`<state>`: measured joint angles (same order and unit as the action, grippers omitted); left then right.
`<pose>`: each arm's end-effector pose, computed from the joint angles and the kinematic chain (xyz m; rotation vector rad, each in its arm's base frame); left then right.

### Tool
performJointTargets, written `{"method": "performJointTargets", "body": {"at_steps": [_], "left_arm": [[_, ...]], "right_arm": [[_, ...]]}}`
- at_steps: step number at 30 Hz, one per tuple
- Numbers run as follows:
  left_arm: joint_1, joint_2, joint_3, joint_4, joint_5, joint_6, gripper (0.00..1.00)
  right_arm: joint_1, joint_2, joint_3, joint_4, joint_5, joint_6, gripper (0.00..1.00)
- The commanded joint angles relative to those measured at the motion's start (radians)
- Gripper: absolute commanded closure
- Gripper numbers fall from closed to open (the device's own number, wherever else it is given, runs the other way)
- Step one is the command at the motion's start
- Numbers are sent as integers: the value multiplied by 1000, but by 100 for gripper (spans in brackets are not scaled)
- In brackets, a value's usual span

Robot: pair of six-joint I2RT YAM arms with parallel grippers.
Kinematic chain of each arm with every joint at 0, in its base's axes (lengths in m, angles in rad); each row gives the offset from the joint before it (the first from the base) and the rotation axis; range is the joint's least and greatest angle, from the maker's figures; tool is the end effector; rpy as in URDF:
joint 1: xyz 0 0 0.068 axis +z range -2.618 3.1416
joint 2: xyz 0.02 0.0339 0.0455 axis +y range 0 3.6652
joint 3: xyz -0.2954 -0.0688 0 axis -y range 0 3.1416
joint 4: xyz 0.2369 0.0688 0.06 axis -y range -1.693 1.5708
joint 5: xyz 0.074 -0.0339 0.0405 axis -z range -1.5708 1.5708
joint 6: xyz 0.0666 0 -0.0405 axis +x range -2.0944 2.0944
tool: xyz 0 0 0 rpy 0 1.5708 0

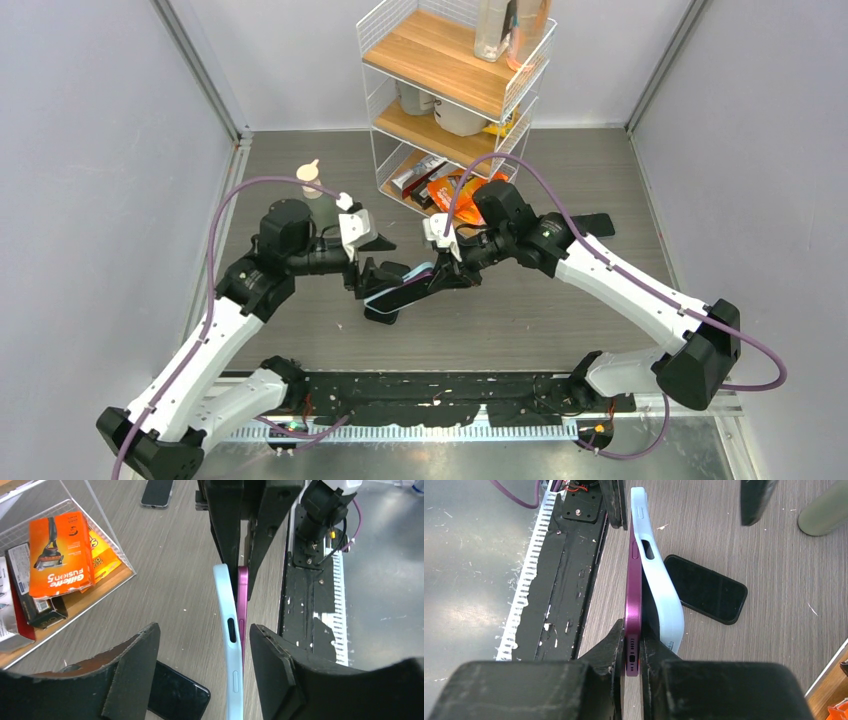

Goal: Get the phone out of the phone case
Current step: Remove the phone case from the phone.

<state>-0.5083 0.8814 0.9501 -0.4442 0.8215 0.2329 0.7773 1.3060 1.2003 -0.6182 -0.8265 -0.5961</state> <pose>0.1295 -0.1280 0.3738 1.1881 1.5347 -0.9766 0.1608 0.2270 0.3544 -1.7086 1.4072 1.0368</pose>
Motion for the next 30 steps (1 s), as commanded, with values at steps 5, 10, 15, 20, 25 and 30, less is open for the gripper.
{"method": "performJointTargets", "body": {"at_steps": [5,10,15,20,25,30], "left_arm": [[5,69,63,110,-24,-239,19],[4,121,73,152,-8,-345,16],[-8,149,71,173,-19,-380,16],[-22,166,71,175,-37,-380,17],[-33,176,68,176,-50,-369,17],[-44,187,71,171,-93,-350,19]], "right_arm": [[6,-20,25,54,-34,5,94],[7,-15,28,55,-32,10,94],[7,-17,28,55,-26,12,94],[7,-15,35,55,-24,14,94],[6,-14,40,53,-23,16,95],[7,-13,45,52,-26,17,94]]}}
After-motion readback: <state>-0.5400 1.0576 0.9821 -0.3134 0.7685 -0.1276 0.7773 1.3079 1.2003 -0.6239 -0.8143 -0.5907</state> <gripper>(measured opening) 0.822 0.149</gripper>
